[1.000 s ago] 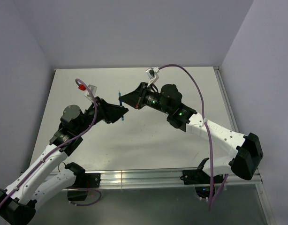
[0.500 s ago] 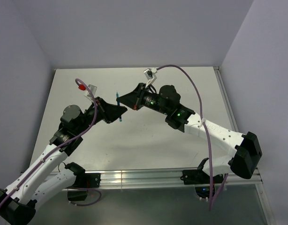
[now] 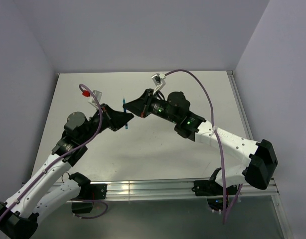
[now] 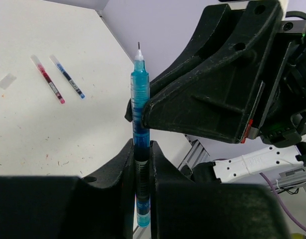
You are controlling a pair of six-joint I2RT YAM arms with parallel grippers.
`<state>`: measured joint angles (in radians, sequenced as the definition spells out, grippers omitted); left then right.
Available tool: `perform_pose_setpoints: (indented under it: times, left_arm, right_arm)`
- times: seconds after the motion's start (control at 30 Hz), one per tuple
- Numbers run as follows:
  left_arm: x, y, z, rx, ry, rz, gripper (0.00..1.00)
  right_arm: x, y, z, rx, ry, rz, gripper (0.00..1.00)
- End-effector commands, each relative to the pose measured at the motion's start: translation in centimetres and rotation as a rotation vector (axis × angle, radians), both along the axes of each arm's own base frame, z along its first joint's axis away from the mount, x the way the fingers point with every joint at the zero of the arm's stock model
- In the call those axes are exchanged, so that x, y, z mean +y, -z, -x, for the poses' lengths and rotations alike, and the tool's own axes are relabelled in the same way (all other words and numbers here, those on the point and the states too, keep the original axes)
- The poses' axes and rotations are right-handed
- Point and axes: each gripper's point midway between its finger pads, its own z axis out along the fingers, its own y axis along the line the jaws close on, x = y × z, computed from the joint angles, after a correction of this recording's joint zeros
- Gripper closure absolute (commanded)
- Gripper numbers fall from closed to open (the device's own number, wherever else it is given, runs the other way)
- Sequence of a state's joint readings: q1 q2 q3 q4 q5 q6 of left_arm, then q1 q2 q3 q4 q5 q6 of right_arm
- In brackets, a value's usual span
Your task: Insert the pens into the pen caps
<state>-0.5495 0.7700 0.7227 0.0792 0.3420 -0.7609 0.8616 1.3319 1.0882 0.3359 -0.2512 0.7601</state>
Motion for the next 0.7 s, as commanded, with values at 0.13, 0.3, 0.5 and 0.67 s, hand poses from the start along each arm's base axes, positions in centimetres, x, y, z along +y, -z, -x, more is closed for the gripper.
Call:
perform_pose_setpoints:
  times: [0.13,0.3,0.5,0.67]
  left_arm:
    - [1.3,-0.3,-1.3,-0.031,-0.101,-0.036,1.0]
    - [2.0,-0.8,-2.2,-0.033,-0.155,-0.054,1.0]
    - [3.8,-0.5,-3.5,-0.008,-0.255,-0.115,1.0]
    - [4.6,-0.9,-4.0,-0.007,-0.281,-0.13,1.0]
  right_arm:
    - [-2.5,-2.1,-2.6,-0.052,0.167,0.0,0.52]
    - [-5.2,-2.1,-5.3,-0.032,0.281,0.011,0.07]
    - [-7.8,2.6,-11.0,0.074,0.433,0.157,0.0]
    - [-11.2,10.0,-18.5,0.247,0.62,0.377,0.15]
